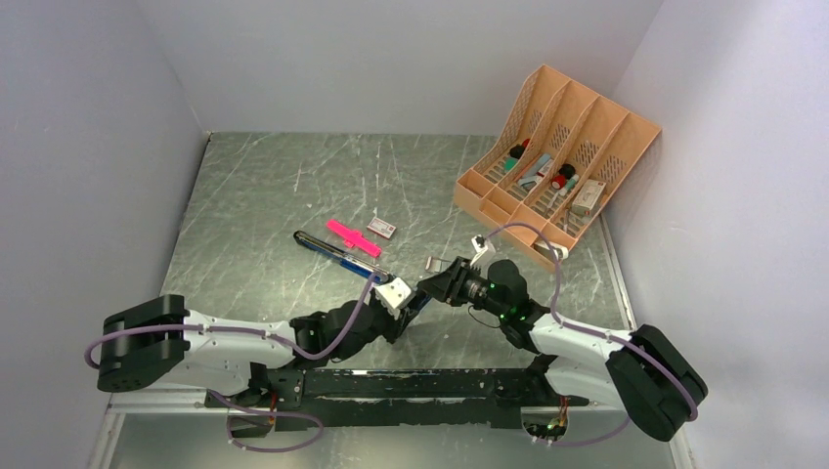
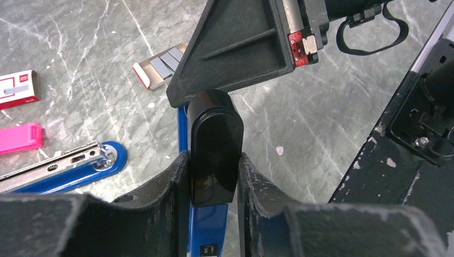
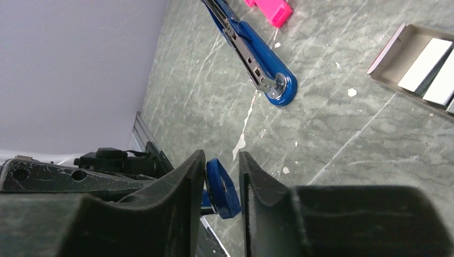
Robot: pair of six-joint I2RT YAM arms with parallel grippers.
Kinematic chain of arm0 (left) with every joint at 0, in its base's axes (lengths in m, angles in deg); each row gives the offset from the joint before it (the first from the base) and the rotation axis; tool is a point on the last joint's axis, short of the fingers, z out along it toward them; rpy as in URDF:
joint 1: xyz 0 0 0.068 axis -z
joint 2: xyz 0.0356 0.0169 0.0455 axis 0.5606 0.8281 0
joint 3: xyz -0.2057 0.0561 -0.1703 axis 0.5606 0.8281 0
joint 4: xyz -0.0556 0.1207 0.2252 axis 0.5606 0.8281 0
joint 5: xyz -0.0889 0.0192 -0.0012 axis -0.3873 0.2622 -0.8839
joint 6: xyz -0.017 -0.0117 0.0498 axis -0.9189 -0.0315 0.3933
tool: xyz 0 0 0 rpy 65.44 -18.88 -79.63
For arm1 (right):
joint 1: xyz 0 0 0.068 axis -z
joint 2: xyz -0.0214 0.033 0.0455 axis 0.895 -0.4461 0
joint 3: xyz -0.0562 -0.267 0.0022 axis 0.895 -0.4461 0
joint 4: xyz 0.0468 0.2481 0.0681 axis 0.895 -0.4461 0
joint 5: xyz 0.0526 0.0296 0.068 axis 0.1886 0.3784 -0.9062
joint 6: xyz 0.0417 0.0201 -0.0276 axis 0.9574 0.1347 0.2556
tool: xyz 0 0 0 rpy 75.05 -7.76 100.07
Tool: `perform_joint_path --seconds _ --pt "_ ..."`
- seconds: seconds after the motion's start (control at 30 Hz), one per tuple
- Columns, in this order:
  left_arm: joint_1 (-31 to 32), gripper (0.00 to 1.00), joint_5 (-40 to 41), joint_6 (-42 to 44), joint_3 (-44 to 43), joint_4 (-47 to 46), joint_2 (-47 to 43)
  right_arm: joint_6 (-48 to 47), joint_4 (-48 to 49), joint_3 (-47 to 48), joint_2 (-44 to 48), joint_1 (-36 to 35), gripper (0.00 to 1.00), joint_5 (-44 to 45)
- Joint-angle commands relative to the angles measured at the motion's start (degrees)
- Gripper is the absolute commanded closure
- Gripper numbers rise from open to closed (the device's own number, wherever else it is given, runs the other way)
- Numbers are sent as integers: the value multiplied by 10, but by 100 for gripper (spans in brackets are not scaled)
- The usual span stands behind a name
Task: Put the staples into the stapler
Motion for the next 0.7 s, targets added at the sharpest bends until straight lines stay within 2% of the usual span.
perform_joint_path --seconds 0.0,0.1,0.3,0.37,0.4,0.5,0.53,0.67 --pt "-1 93 18 -67 -62 -65 -8 -12 -28 13 17 0 72 18" --pt "-1 93 39 -93 -68 -65 -9 -12 -40 13 32 0 79 30" --pt "-2 93 61 -126 -54 -115 -11 -14 -50 18 40 0 74 37" --pt "-2 93 60 -128 -57 -113 -9 -11 -46 15 40 0 75 37" --pt "-2 93 59 -129 -57 -114 -8 -9 -42 14 40 0 78 38" --pt "-2 93 58 -131 -51 -126 -10 -7 -31 11 41 0 97 36" --pt "-2 93 57 -130 -48 -128 -12 -8 -34 11 44 0 100 40" --pt "-2 93 56 -116 -20 -159 -37 -15 -81 14 63 2 100 85"
